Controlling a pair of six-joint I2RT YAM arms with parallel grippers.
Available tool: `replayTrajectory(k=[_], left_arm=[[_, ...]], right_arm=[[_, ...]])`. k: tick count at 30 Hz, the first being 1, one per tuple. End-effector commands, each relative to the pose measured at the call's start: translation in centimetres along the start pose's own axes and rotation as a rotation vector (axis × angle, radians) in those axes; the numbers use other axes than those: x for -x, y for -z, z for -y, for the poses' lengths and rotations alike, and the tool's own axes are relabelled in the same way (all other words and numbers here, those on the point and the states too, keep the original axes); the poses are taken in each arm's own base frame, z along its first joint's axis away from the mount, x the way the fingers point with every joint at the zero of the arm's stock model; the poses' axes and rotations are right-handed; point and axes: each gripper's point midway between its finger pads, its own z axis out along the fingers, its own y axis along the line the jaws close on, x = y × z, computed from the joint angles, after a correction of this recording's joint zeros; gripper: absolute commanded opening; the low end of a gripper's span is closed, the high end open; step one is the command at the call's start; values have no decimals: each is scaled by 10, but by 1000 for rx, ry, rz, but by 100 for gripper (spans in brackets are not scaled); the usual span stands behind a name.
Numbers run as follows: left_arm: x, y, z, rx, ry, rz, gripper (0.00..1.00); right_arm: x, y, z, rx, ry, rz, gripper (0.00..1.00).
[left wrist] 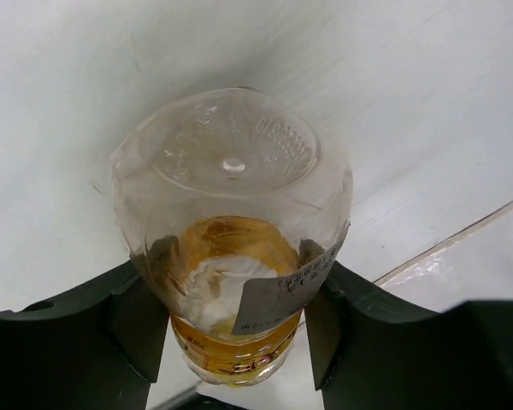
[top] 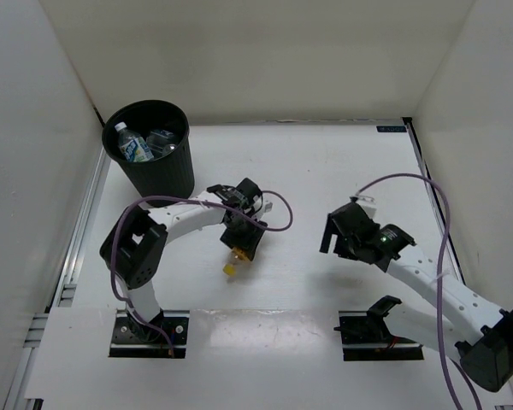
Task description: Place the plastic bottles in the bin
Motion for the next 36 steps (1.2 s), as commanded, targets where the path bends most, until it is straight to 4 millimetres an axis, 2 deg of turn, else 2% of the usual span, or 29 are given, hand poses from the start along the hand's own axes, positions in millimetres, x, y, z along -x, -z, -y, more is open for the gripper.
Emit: replayTrajectory(k=[1,2,3,5,6,8,9,11,12,14,15,16,17,18,21,22,24,25,27,28,32,33,34,35,36], left_arm=[[65,70,10,1,-180,276,10],[80,87,-1,25,-190,333,10],[107,122,-1,48,-207,453,10],[136,168,-29,166,-198,588,10],[162,214,-32,224,-239,727,10],[183,266,-54,354,-227,857,10],[193,315,-65,428,-240,962,10],[202,370,-86,560,-197,1085,10],[205,409,-102,637,-172,1154,10],[204,448,-127,744,-94,1220,10],[199,461,-151,799,-60,1222,10],[201,474,-164,832,-42,1240,10],[199,478,-179,863,-12,1233,10],[192,480,-204,904,29,1211,10],[181,465,-246,916,121,1161,10],[178,442,-258,896,133,1110,10],[174,426,-270,850,152,1087,14],[167,414,-284,841,180,1059,16],[164,406,-286,790,176,1055,22],[163,393,-289,765,172,1032,25],[157,383,-284,699,144,1026,40],[158,382,-281,683,133,1030,57],[155,376,-281,674,144,1022,67],[154,382,-275,668,134,1037,76],[153,376,-276,659,145,1027,88]], right_arm=[[45,26,-83,381,237,90,93],[50,28,-85,386,245,100,93],[60,32,-87,383,247,135,93],[75,34,-89,353,246,172,94],[78,34,-89,346,245,178,94],[85,39,-89,340,249,198,94],[86,36,-88,326,250,196,94],[87,35,-88,315,241,192,94],[85,35,-86,310,243,184,94],[85,35,-87,311,233,183,94],[85,35,-87,311,233,183,94],[83,34,-85,305,236,174,94],[83,34,-85,306,227,172,94],[83,34,-85,306,227,172,94],[84,40,-81,304,221,189,94],[87,43,-80,300,215,205,94],[88,45,-76,293,213,213,94],[87,45,-74,287,200,217,94],[87,46,-70,277,199,222,94],[85,44,-69,273,193,213,94],[84,46,-68,274,184,212,94],[81,44,-67,269,186,205,94],[81,44,-67,270,174,203,94],[81,44,-67,270,174,203,94],[81,44,-67,270,174,203,94]])
